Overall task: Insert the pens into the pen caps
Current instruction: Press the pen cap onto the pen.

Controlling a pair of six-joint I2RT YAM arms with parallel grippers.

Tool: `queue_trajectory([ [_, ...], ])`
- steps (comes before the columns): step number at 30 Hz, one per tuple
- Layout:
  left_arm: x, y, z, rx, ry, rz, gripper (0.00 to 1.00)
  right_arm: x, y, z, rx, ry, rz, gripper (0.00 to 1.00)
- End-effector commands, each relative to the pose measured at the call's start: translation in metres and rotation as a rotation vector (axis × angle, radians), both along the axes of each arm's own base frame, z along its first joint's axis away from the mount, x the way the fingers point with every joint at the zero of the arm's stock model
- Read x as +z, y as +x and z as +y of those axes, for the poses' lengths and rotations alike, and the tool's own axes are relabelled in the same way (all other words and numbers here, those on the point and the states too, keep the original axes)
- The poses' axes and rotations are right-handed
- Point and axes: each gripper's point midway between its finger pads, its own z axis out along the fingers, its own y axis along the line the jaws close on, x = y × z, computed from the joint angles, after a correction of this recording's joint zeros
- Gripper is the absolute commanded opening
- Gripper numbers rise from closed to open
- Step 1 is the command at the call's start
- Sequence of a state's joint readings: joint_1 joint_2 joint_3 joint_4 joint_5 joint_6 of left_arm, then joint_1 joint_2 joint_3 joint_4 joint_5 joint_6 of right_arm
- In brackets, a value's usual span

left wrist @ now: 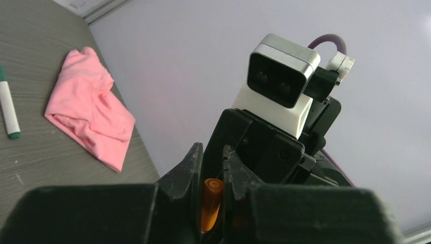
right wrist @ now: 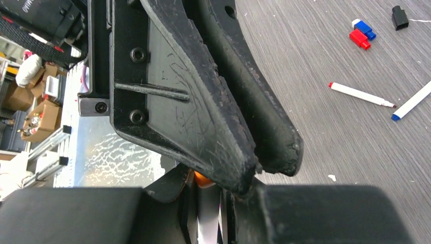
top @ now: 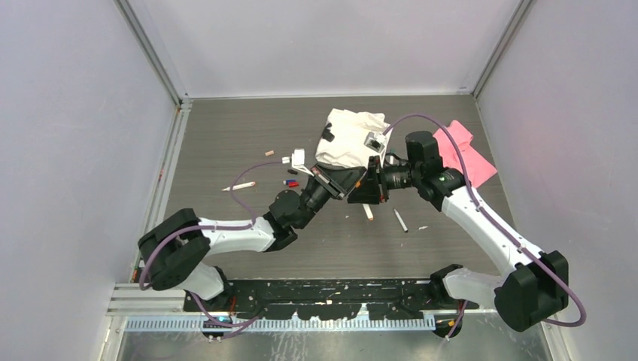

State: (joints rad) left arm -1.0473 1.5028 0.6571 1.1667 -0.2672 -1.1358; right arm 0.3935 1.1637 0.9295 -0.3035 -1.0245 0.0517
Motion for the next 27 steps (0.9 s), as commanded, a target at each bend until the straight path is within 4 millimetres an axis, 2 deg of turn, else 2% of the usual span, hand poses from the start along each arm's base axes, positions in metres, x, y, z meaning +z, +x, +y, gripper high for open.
queue_trajectory([
  [1, -0.066, -0.097, -0.039, -0.465, 0.275, 0.048, 0.01, 0.062, 0.062, 0.007, -0.123, 0.086, -0.421, 0.00],
  [4, -0.050, -0.080, -0.032, -0.406, 0.263, 0.020, 0.01, 0.050, 0.056, 0.010, -0.095, 0.105, -0.387, 0.01],
  [7, -0.033, -0.064, -0.026, -0.357, 0.266, -0.015, 0.02, 0.046, 0.049, 0.011, -0.062, 0.122, -0.392, 0.01],
  [11, -0.012, -0.051, -0.020, -0.328, 0.290, -0.052, 0.09, 0.042, 0.047, 0.011, -0.047, 0.134, -0.376, 0.01],
  [18, 0.016, -0.038, 0.000, -0.255, 0.288, -0.099, 0.24, 0.038, 0.045, 0.011, -0.029, 0.149, -0.363, 0.01],
  [27, 0.037, -0.029, 0.008, -0.220, 0.292, -0.134, 0.36, 0.037, 0.044, 0.011, -0.022, 0.161, -0.350, 0.01],
])
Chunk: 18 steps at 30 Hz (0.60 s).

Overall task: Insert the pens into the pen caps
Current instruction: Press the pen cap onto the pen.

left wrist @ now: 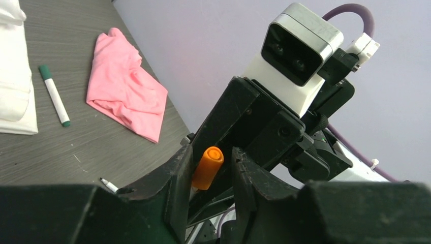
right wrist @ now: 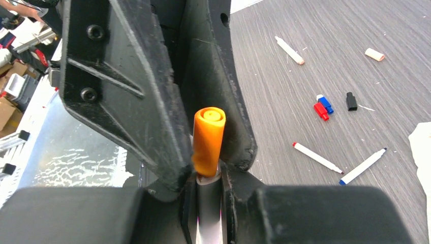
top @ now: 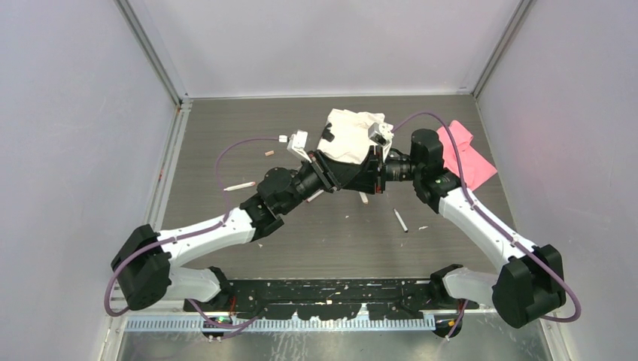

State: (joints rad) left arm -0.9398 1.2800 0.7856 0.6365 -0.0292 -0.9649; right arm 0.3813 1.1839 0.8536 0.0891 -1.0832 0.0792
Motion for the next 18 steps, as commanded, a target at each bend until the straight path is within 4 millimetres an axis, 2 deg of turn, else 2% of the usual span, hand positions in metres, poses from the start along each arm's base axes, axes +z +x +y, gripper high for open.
queue_trajectory([
  [1, 0.021, -0.028, -0.008, -0.137, 0.003, -0.046, 0.37, 0.017, 0.021, 0.000, -0.060, 0.036, -0.105, 0.01],
  [11, 0.057, -0.016, 0.018, -0.022, 0.016, -0.146, 0.60, 0.016, 0.018, 0.001, -0.045, 0.043, -0.102, 0.01],
  [18, 0.061, -0.014, 0.040, 0.030, 0.074, -0.187, 0.64, 0.020, 0.015, 0.001, -0.033, 0.067, -0.103, 0.01],
])
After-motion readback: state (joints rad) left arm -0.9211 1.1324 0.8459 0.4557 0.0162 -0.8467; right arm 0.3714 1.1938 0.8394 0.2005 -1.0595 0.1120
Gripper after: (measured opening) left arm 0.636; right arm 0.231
